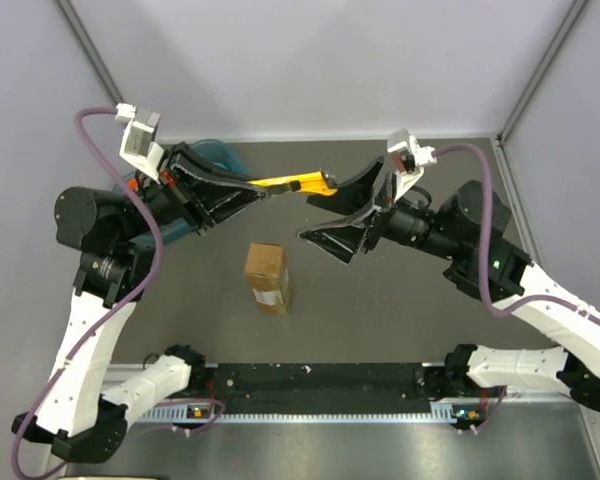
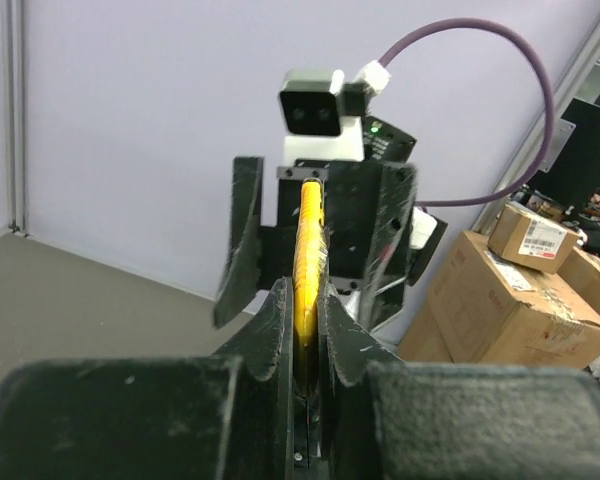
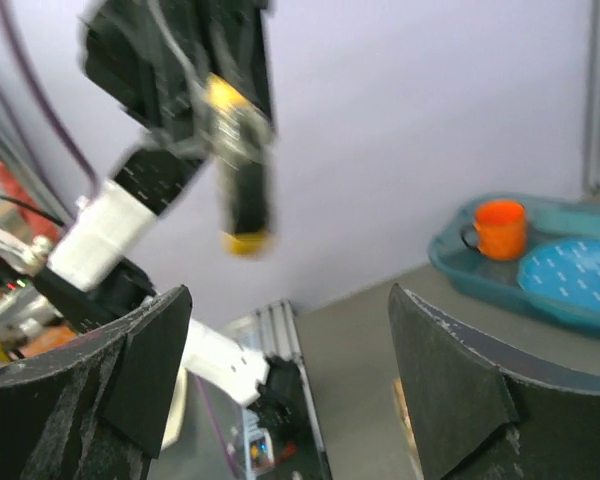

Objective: Unpack the express box
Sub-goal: Pick up the knife from the center of the board.

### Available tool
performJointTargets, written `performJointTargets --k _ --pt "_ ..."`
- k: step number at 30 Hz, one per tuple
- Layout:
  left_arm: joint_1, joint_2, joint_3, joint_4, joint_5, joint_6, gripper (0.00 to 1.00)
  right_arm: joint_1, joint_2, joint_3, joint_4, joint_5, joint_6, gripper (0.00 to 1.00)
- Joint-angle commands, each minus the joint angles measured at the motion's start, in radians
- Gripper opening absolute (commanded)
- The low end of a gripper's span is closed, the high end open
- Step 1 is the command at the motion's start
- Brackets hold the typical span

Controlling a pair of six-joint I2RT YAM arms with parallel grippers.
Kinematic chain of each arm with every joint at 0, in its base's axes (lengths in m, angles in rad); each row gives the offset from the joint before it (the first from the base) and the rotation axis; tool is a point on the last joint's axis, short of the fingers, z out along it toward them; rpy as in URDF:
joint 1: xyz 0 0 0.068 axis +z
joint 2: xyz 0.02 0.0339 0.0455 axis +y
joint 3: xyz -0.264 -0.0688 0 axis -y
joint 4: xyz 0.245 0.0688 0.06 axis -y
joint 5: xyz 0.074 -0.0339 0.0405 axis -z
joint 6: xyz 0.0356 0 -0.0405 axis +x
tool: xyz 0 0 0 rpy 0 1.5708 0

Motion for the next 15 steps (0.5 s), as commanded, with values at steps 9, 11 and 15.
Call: performJointTargets --k 9,11,15 --pt "0.004 -0.050 -0.093 0.100 -0.058 -0.015 0.00 -0.009 0.033 -0.003 0.398 -0.089 0.168 0.60" --pt "0.004 -0.055 -0.096 0.106 -0.052 -0.017 0.00 -0.009 0.053 0.007 0.401 -0.094 0.179 0.60" --pt "0.004 -0.067 -0.111 0.121 -0.041 -0.029 0.00 -0.009 0.067 -0.003 0.418 -0.081 0.188 0.59"
